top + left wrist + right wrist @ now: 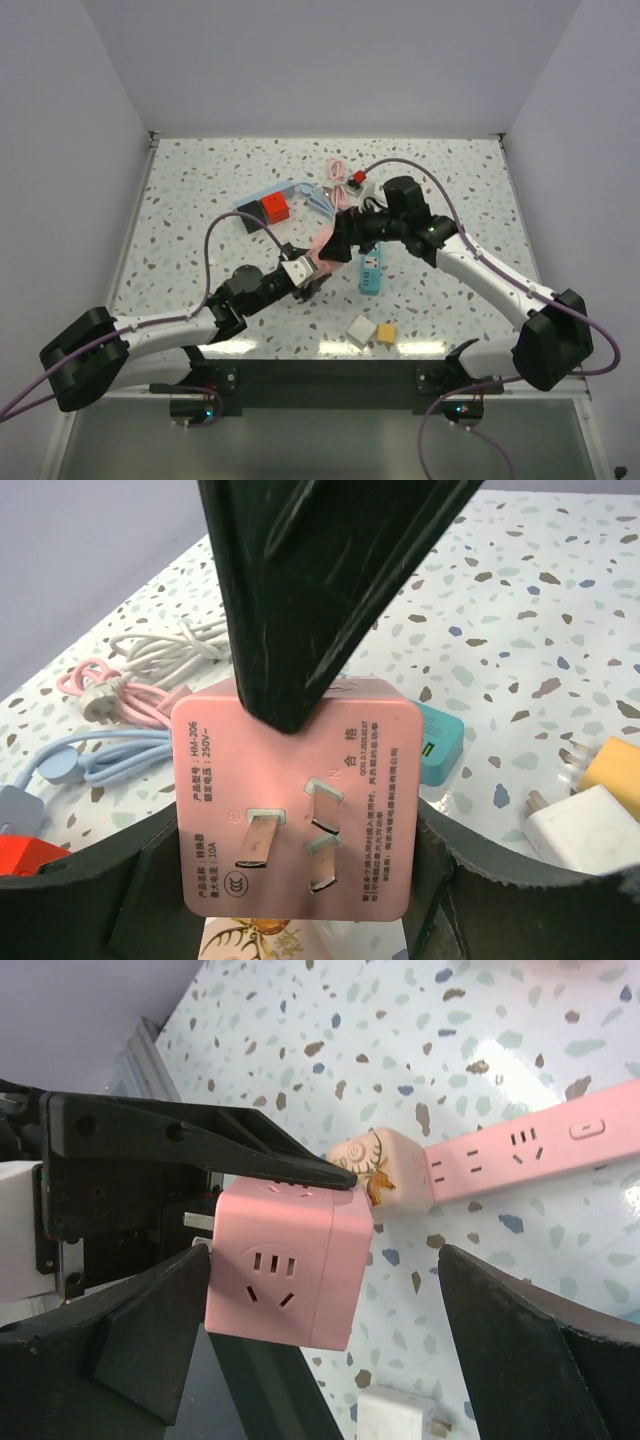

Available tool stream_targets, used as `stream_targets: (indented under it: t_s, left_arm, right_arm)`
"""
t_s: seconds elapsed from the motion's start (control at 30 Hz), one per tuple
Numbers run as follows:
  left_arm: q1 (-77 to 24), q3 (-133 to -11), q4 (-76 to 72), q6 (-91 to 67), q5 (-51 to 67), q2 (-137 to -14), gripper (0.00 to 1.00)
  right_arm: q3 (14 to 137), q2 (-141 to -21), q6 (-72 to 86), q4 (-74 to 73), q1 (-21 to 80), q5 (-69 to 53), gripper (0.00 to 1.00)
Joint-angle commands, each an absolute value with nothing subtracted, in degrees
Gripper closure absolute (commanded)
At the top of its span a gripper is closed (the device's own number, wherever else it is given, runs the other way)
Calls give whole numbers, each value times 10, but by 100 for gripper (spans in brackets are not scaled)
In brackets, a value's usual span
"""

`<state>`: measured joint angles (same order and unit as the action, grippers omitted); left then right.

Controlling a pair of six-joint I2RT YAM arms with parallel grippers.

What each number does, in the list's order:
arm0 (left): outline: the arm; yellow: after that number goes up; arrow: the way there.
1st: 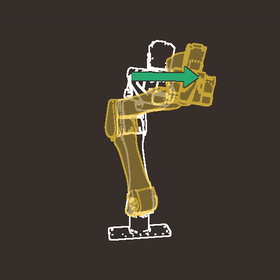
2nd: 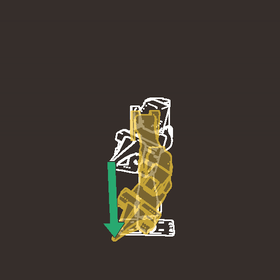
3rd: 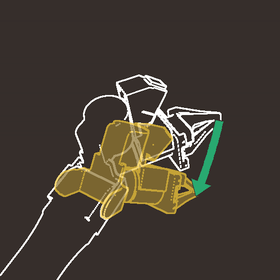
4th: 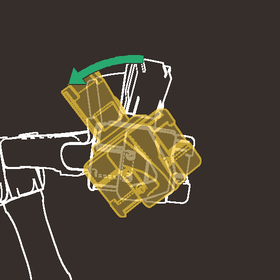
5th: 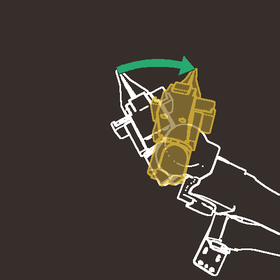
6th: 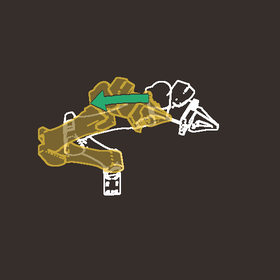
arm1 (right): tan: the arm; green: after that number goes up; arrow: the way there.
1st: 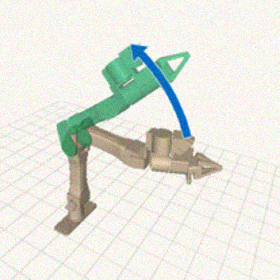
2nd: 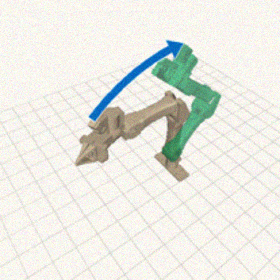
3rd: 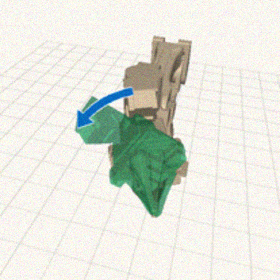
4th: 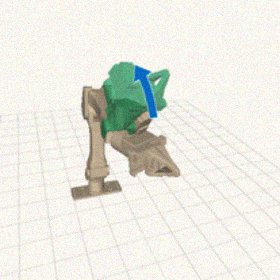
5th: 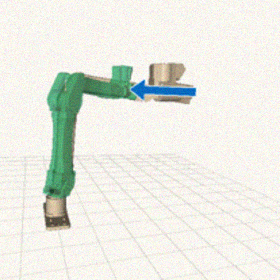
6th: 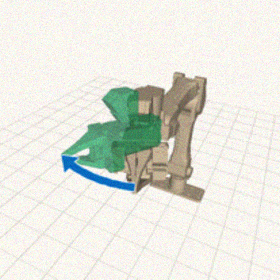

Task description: Insert the plug

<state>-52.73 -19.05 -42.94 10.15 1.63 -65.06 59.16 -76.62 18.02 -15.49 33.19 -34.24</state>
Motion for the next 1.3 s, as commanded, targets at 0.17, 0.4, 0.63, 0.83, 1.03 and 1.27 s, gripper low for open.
stream_targets:
  t_s: [0.17,0.4,0.63,0.83,1.03,1.27]
  left_arm:
    - [-494,-184,-498,118,59,-611,100]
    - [-483,-159,-568,117,68,-570,100]
    - [-483,-179,-625,112,114,-533,100]
    - [-483,-209,-649,103,177,-536,100]
    - [-483,-235,-665,102,212,-555,100]
    - [-483,-266,-664,119,232,-575,100]
  right_arm:
    - [567,-750,268,18,295,-475,2]
    - [534,-687,324,67,291,-495,2]
    - [476,-677,432,191,292,-509,2]
    - [454,-679,520,320,292,-536,2]
    - [428,-692,629,452,293,-551,2]
    - [407,-669,676,496,293,-563,2]
